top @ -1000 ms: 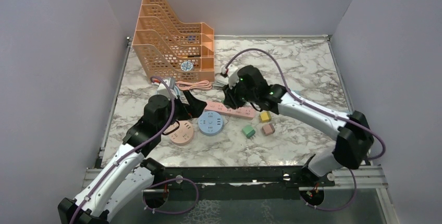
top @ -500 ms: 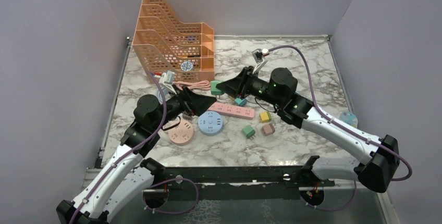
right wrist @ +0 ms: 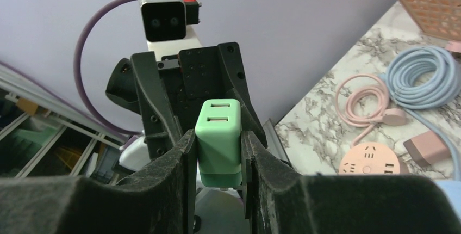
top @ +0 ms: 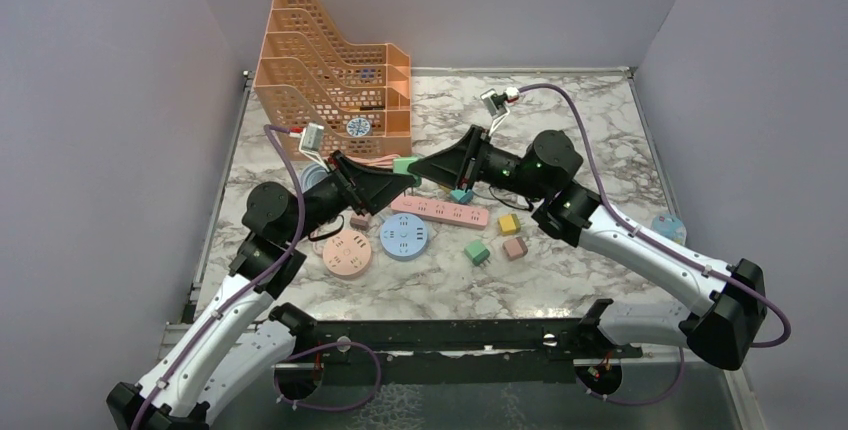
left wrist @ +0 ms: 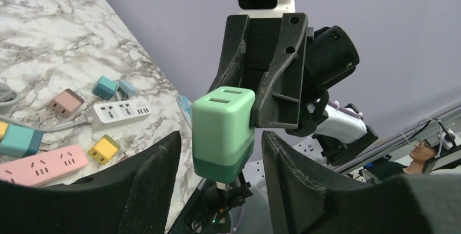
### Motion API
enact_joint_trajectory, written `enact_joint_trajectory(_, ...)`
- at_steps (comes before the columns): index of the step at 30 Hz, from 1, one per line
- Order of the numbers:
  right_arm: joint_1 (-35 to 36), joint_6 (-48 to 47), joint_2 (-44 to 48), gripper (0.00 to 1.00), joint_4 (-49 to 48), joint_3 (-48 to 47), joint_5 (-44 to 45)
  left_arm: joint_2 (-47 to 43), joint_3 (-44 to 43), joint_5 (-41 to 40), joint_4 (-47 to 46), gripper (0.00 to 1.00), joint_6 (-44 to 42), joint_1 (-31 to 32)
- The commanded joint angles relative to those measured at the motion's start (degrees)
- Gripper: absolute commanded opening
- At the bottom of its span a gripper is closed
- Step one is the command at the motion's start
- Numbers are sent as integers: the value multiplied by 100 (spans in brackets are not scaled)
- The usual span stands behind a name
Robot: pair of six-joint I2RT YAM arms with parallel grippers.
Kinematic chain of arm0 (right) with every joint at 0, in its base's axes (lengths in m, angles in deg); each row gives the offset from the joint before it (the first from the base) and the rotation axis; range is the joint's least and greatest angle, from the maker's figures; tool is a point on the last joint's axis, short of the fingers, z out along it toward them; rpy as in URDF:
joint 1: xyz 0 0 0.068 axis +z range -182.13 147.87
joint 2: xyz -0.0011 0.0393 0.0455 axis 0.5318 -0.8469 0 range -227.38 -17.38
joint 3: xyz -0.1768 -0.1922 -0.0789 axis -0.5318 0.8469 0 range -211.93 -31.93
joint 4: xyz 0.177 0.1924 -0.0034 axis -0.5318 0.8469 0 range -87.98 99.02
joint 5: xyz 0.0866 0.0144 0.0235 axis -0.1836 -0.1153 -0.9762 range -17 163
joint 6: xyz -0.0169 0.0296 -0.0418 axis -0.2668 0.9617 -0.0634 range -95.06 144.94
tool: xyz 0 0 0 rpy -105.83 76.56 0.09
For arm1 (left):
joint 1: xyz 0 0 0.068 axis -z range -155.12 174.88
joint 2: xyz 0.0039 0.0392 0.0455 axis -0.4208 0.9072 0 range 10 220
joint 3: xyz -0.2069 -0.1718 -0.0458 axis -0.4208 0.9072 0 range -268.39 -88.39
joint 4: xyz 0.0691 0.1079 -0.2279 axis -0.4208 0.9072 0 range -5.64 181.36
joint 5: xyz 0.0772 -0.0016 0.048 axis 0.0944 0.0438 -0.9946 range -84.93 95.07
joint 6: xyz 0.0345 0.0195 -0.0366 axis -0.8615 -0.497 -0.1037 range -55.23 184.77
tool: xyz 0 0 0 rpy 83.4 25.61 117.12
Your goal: Insert the plug
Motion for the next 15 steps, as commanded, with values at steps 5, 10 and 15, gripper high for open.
enact_joint_trajectory(5,35,146,207,19,-678,144,-516,48,-255,289,-247,34,-179,19)
enact_joint_trajectory(10,35,-86,293,30,-437,90,-554,98,-464,393,250,8,-798,22)
enact_joint_trajectory(15,35,-980,481,56,653,-251,-366,149,-870,432,1228,0,-2053,18)
